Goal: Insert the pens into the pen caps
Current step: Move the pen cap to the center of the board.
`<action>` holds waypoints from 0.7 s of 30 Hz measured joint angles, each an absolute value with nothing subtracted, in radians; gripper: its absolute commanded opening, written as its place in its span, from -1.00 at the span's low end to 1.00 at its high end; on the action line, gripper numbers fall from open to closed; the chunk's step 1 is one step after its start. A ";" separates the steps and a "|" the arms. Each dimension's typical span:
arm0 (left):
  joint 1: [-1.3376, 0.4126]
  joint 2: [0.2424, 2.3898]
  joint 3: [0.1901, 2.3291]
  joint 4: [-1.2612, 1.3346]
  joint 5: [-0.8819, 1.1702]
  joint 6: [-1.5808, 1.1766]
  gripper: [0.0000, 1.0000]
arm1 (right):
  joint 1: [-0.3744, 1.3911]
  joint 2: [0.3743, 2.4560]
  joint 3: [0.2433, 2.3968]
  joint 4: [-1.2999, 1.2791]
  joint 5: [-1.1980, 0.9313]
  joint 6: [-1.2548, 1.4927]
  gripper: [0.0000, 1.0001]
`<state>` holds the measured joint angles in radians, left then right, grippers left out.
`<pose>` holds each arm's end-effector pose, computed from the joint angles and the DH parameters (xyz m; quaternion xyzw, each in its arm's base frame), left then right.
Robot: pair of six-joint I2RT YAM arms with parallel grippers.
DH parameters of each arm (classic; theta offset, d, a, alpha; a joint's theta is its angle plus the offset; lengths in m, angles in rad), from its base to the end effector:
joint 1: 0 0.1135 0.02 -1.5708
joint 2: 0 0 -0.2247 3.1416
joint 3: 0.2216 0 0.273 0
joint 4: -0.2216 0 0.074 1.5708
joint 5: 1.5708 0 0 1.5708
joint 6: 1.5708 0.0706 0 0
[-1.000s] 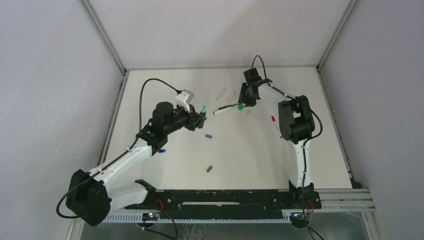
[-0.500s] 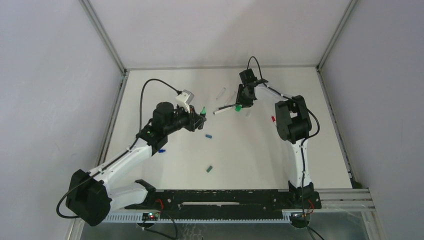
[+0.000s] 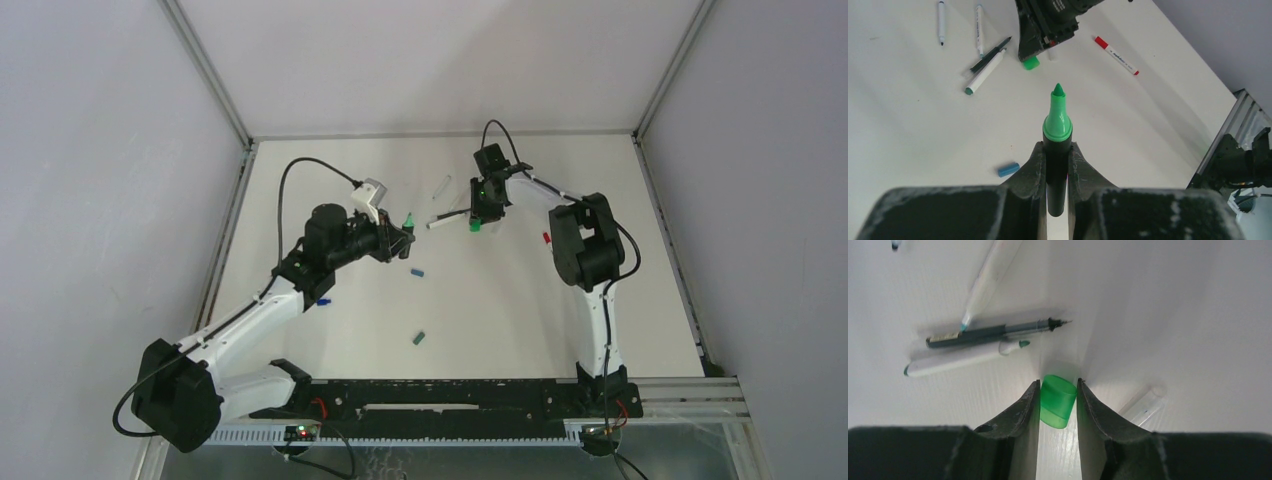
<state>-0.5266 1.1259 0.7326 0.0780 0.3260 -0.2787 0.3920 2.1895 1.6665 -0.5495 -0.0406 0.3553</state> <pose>0.2707 -0.1835 0.2260 0.1933 0.7807 -0.3479 0.4817 0.4426 0.1861 0.0885 -0.0228 0.9687 0.1083 0.2223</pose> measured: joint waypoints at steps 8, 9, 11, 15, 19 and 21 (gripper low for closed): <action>-0.527 1.120 0.707 0.147 0.353 -0.342 -1.00 | 0.424 2.123 1.570 -0.566 -0.081 0.252 -0.19; -0.527 1.119 0.700 0.154 0.355 -0.350 -1.00 | 0.427 2.110 1.551 -0.568 -0.085 0.243 -0.15; -0.527 1.118 0.681 0.174 0.367 -0.370 -1.00 | 0.432 2.085 1.515 -0.575 -0.091 0.223 -0.08; -0.527 1.127 0.649 0.218 0.393 -0.422 -1.00 | 0.437 2.047 1.468 -0.595 -0.110 0.188 0.01; -0.533 1.165 0.633 0.279 0.416 -0.484 -1.00 | 0.421 2.024 1.462 -0.619 -0.141 0.160 0.10; -0.541 1.183 0.626 0.303 0.422 -0.513 -1.00 | 0.408 2.001 1.462 -0.624 -0.161 0.150 0.11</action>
<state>-0.5411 1.1828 0.6258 0.3035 0.4225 -0.5125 0.4084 2.0010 1.4616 -0.6243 -0.1608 0.1497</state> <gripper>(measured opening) 0.150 0.545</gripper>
